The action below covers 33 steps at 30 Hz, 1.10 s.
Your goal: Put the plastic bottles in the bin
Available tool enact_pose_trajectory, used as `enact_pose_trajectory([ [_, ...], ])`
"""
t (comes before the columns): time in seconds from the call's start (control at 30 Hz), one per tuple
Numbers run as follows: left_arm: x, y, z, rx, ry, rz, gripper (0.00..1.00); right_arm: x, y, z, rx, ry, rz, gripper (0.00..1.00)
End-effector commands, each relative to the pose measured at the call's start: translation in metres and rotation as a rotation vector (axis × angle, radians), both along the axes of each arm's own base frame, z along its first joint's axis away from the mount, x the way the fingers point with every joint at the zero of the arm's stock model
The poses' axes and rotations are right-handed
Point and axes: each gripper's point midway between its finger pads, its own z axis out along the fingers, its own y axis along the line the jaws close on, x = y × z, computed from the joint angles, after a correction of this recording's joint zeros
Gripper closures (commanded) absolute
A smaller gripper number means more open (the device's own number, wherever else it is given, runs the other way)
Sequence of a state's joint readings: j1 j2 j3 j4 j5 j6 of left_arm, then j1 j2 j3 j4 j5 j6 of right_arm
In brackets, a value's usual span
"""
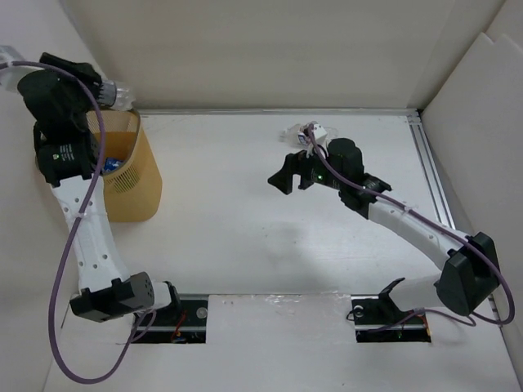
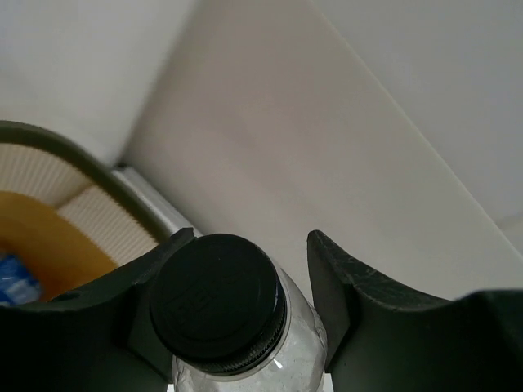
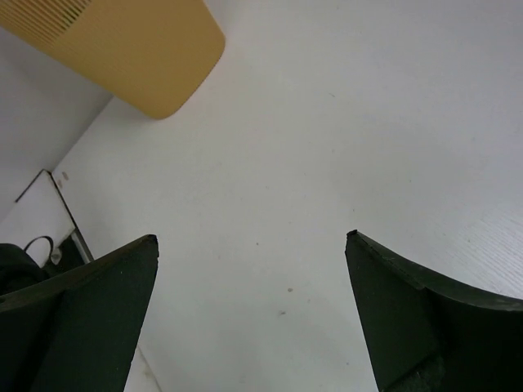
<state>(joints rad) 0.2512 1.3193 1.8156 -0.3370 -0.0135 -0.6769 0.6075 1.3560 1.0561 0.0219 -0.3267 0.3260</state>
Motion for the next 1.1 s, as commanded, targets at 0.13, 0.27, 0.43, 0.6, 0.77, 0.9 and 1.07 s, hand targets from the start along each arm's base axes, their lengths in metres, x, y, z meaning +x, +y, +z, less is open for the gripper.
enact_pose_trajectory([
  [0.13,-0.028,0.115,-0.052,-0.073,0.175,0.459,1.00,0.009,-0.025,0.012,-0.040,-0.064,-0.023,0.00],
  [0.27,-0.022,0.125,-0.085,-0.074,0.260,0.473,0.53,0.021,-0.043,0.002,-0.084,-0.051,-0.079,0.00],
  [0.43,-0.025,0.122,-0.090,-0.067,0.273,0.459,0.00,0.049,-0.081,-0.018,-0.239,0.017,-0.308,0.00],
  [0.6,-0.044,0.095,-0.065,-0.031,0.229,0.392,0.00,0.067,-0.119,-0.005,-0.364,0.044,-0.568,0.00],
  [0.77,-0.043,0.029,-0.050,0.053,0.185,0.100,0.00,0.097,-0.151,0.022,-0.419,0.013,-0.690,0.00],
  [0.9,-0.041,-0.041,-0.071,0.107,0.174,-0.263,0.00,0.133,-0.147,0.027,-0.551,-0.139,-0.509,0.00],
  [1.07,-0.047,-0.131,-0.095,0.215,0.206,-0.589,0.00,0.171,-0.151,0.022,-0.653,-0.214,-0.373,0.00],
])
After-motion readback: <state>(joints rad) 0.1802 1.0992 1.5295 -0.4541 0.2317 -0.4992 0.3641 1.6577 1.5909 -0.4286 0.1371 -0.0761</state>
